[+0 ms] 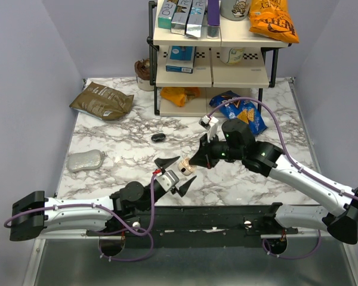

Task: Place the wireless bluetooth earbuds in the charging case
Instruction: Open the charging case.

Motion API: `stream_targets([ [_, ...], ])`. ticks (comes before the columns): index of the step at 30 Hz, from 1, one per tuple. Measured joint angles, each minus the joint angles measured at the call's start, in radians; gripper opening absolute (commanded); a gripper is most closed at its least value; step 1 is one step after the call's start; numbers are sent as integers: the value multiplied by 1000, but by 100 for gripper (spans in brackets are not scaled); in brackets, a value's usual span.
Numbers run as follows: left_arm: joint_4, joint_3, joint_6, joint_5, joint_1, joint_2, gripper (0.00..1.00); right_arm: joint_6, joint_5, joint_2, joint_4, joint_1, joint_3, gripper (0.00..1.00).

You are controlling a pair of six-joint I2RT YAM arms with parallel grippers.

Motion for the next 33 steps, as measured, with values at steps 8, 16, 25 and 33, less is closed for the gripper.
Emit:
stream_targets([
  [8, -16, 0, -54, -71, 0, -8, 99, -60, -15, -16, -36, 0, 53, 1],
  [16, -196, 42, -208, 116, 101, -175, 99, -192, 136, -125, -58, 6, 54, 1],
  [25, -269, 179, -429, 700, 347, -111, 98, -407, 187, -177, -60, 25, 133, 1],
  [33, -285, 278, -500, 1074, 468, 37, 86, -534, 206, -176, -82, 148, 146, 1],
])
